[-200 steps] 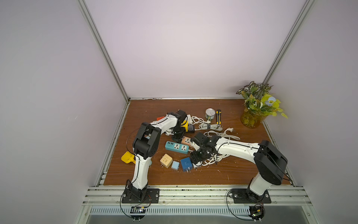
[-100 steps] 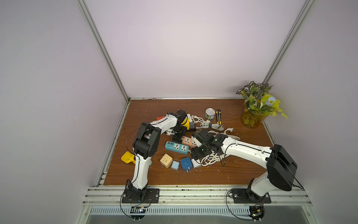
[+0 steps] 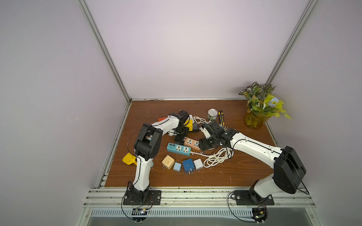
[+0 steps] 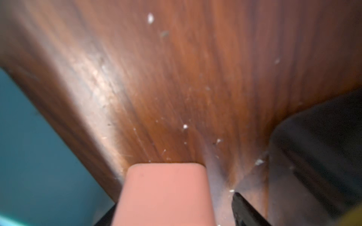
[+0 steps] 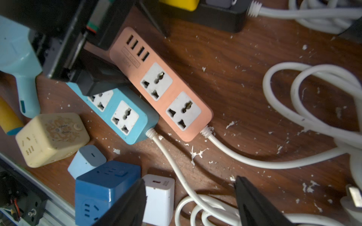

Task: Pull the plug off the socket
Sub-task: Place the plug at the center of the board, then move the socket to the center of the board.

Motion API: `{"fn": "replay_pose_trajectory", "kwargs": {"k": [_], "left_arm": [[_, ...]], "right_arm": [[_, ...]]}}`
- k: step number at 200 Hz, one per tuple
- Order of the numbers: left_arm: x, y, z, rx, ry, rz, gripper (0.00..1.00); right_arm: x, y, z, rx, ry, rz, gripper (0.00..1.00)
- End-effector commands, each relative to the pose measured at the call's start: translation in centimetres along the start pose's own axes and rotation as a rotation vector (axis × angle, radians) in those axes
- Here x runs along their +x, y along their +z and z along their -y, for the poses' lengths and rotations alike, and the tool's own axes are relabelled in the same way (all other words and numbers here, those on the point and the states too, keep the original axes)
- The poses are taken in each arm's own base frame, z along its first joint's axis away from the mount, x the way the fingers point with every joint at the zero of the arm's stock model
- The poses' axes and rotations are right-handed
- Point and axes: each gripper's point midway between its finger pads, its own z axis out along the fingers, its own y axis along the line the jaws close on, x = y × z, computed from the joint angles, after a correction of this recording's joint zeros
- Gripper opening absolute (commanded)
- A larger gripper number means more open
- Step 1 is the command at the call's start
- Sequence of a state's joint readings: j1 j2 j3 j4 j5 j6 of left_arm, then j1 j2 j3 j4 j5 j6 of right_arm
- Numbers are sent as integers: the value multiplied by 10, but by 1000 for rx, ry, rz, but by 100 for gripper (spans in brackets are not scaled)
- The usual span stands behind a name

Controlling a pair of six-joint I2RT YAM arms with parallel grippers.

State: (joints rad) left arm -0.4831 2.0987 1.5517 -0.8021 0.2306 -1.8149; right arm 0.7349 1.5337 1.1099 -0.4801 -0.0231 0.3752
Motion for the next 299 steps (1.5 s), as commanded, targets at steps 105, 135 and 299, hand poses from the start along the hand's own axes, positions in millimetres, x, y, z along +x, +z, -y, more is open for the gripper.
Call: {"fn": "replay_pose_trajectory", "kwargs": {"k": [105, 135, 299], "left_arm": [[-11, -34, -5, 37, -29, 28, 69], [-13, -43, -7, 53, -38, 20, 72], [-80, -45, 13, 119, -269, 27, 59]], "right_arm": [[-105, -7, 20, 32, -22, 221, 76], [-115, -5, 22, 25, -4, 237, 75], [-139, 13, 23, 10, 17, 245, 72]]}}
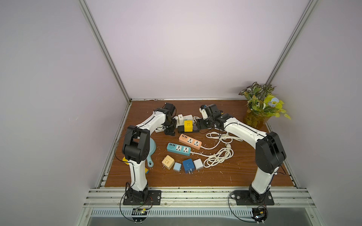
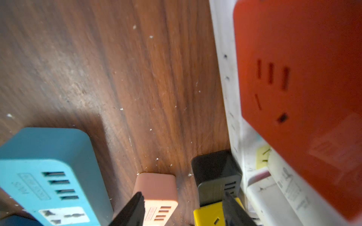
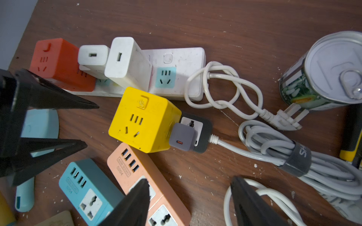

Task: Pull the plug off the socket
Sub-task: Move the socket to the center of the board.

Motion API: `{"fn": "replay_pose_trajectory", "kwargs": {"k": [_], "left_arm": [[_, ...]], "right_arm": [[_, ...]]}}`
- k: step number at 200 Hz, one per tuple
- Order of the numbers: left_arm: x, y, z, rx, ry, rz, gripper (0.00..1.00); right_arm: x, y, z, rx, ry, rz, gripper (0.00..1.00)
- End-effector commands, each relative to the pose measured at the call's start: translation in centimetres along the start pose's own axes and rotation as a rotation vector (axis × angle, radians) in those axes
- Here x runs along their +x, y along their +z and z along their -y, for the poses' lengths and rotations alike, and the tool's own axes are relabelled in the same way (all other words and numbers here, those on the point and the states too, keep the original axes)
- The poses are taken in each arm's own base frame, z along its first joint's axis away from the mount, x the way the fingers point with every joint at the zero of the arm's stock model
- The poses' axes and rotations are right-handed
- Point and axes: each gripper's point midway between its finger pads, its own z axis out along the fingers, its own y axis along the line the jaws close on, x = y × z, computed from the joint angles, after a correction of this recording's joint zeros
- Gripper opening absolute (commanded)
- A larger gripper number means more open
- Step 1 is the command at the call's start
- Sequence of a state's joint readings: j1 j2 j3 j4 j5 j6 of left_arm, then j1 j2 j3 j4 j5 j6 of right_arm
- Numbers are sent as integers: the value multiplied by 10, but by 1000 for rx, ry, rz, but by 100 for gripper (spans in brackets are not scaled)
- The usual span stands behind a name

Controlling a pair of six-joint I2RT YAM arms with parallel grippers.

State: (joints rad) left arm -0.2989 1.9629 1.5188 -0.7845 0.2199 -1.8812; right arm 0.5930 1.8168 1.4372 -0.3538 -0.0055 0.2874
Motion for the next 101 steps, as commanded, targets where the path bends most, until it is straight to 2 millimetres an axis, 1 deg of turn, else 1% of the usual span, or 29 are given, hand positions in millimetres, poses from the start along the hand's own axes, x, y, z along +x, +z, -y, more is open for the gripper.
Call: {"fn": "replay_pose_trajectory", "kwargs": {"k": [1, 24, 36, 38, 41, 70, 83, 101], "left_arm": [[-13, 15, -7, -38, -46, 22, 59], [-16, 25, -13, -67, -65, 27, 55], [-17, 27, -8, -46, -66, 30, 55], [-20, 31, -16, -64, -70, 37, 55], [-22, 34, -18, -68, -71, 43, 55], [-31, 45, -8, -45, -52, 87, 56], [-36, 49, -8, -47, -51, 107, 57], [-40, 52, 2, -5, -50, 128, 60]], "right_arm": [[-18, -13, -7, -32, -3, 49, 71], [-15, -13, -7, -35, -1, 44, 71], [-14, -13, -7, -37, -1, 41, 72], [-14, -13, -8, -39, 0, 42, 71], [-14, -13, -8, -41, 0, 41, 72], [-11, -14, -9, -48, 5, 34, 72], [-9, -14, -9, -50, 5, 30, 71], [-8, -16, -8, -51, 6, 30, 71]]}}
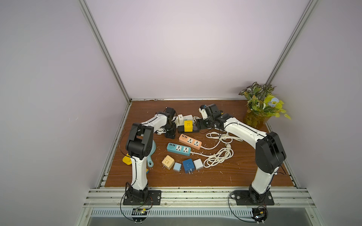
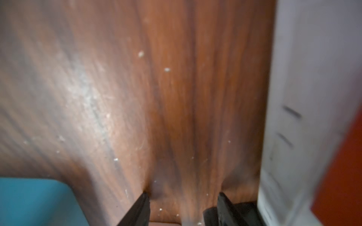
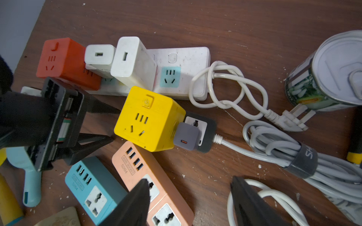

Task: Pull the plug off the socket
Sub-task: Move the socket to the center of the board.

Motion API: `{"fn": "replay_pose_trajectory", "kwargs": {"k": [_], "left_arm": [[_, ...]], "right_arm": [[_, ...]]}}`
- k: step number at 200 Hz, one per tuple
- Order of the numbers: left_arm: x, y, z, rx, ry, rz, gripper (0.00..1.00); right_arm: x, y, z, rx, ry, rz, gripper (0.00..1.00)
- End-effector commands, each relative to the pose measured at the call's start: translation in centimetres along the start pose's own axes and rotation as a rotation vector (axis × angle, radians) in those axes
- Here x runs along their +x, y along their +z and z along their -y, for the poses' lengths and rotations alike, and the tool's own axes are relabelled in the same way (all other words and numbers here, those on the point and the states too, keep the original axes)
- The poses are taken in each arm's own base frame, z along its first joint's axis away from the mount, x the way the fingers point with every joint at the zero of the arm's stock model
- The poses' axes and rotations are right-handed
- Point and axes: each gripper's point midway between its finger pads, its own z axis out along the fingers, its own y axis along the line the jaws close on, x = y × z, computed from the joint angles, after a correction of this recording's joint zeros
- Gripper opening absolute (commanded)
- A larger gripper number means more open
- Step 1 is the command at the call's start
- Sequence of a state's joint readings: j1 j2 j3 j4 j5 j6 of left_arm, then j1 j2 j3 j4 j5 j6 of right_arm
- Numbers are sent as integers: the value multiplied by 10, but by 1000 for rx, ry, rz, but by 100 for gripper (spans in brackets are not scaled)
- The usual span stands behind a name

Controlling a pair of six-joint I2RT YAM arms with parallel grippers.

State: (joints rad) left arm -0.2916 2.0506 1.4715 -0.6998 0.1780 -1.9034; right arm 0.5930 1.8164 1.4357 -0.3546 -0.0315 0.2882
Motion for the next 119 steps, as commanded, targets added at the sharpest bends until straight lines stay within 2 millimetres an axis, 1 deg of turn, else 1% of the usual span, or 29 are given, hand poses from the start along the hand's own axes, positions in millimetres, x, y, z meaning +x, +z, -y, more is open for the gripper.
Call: {"fn": "replay_pose_trajectory", "kwargs": {"k": [1, 24, 32, 33, 36, 50, 60, 80, 102, 106, 108, 110, 119], "left_arm": [[-19, 10, 11, 36, -15, 73, 61], [-23, 14, 29, 101, -13, 74, 67], [-26, 20, 29, 95, -11, 75, 70], [-25, 17, 35, 108, -9, 69, 70], [-23, 14, 41, 121, -5, 64, 72], [-24, 17, 50, 127, 13, 51, 77], [-19, 17, 54, 127, 28, 28, 80], [-5, 18, 44, 93, 27, -33, 82], [16, 23, 22, 52, 17, -86, 81], [21, 21, 22, 56, 13, -99, 81], [20, 27, 13, 35, 8, -98, 81], [22, 28, 9, 29, 5, -102, 81], [30, 30, 4, 23, -1, -127, 81]], "right_arm": [[-10, -16, -5, -27, 4, 40, 71], [-5, -15, -5, -34, 7, 33, 71], [-4, -15, -5, -36, 10, 30, 71], [-4, -15, -5, -36, 9, 31, 71], [-3, -15, -5, -36, 9, 29, 71], [-1, -14, -5, -39, 12, 24, 71], [0, -14, -5, -41, 11, 22, 71], [2, -14, -4, -34, 10, 18, 72], [3, -13, -4, -33, 10, 15, 72], [3, -13, -4, -33, 10, 15, 72], [3, -12, -3, -33, 10, 13, 71], [3, -12, -3, -33, 10, 13, 72], [4, -11, -3, -33, 10, 12, 71]]}}
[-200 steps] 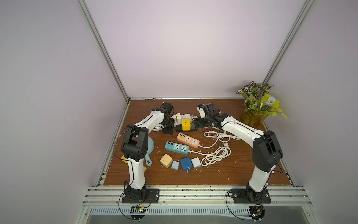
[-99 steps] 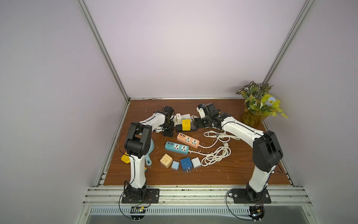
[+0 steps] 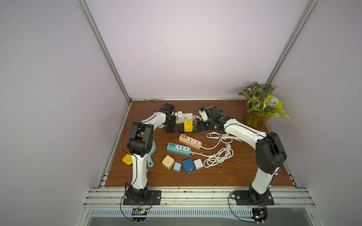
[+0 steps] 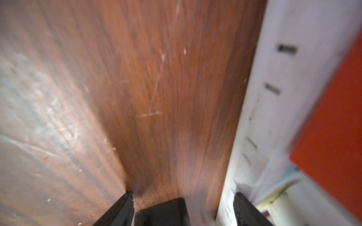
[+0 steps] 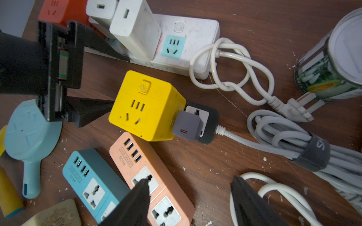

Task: Pull the plug off the socket
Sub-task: Move the socket to the center of the board.

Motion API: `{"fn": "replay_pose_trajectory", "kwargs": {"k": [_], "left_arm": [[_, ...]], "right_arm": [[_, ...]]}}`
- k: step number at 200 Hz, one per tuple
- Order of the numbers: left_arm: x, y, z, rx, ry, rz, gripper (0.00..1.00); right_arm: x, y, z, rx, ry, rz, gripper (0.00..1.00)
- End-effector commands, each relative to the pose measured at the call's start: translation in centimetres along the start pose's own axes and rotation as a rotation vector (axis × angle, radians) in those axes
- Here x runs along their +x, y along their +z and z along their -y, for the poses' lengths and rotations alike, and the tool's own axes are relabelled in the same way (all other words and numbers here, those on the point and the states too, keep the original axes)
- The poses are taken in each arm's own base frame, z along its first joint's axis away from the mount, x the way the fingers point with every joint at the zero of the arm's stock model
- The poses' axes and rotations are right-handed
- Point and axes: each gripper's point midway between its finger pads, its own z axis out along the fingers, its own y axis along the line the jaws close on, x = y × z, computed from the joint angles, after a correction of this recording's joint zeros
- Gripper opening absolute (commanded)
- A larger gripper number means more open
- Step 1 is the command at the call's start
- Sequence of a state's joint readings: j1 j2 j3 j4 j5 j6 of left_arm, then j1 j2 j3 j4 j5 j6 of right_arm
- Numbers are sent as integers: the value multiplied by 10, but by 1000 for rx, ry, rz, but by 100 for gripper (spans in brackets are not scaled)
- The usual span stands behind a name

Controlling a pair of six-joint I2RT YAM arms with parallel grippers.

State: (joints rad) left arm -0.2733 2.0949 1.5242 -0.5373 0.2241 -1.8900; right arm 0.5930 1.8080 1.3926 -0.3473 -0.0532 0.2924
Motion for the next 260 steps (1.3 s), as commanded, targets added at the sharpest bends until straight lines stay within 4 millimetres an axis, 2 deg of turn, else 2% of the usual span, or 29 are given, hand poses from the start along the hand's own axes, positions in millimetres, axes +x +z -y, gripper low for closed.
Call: {"fn": "replay_pose_trajectory", "kwargs": {"k": [1, 21, 57, 95, 97, 104, 124, 144, 166, 172, 174, 178, 193, 209, 260], "left_arm": [[17, 23, -50, -131, -34, -45, 81], [27, 23, -49, -135, -41, -64, 82], [23, 28, -45, -132, -54, -45, 81], [21, 39, -53, -159, -55, -32, 72], [25, 36, -43, -136, -50, -39, 72], [25, 36, -39, -129, -47, -39, 70], [25, 40, -36, -127, -31, -34, 68], [25, 44, -41, -142, -27, -35, 66], [20, 43, -50, -156, -36, -20, 55], [20, 40, -46, -140, -36, -17, 51], [15, 43, -55, -157, -41, -8, 50], [12, 43, -58, -161, -44, -1, 48], [1, 38, -63, -162, -52, 20, 36], [-12, 32, -67, -163, -58, 40, 28], [-57, 13, -74, -163, -70, 103, 24]], "right_arm": [[-11, -15, -4, -20, 4, 45, 71], [-12, -16, -4, -19, 4, 47, 72], [-9, -18, -4, -19, 10, 47, 72], [-5, -21, -2, -18, 13, 48, 72], [-5, -22, -2, -18, 13, 49, 72], [-4, -21, -2, -18, 15, 47, 72], [-3, -21, -2, -19, 17, 44, 72], [-2, -21, -3, -26, 12, 42, 72], [-2, -23, -3, -26, -7, 45, 72], [-2, -24, -3, -25, -16, 48, 72], [-2, -24, -3, -25, -20, 49, 72], [-3, -25, -3, -25, -28, 54, 72], [-5, -28, -3, -26, -68, 72, 72], [-8, -32, -7, -44, -123, 98, 71], [-12, -34, -29, -159, -300, 156, 70]]}}
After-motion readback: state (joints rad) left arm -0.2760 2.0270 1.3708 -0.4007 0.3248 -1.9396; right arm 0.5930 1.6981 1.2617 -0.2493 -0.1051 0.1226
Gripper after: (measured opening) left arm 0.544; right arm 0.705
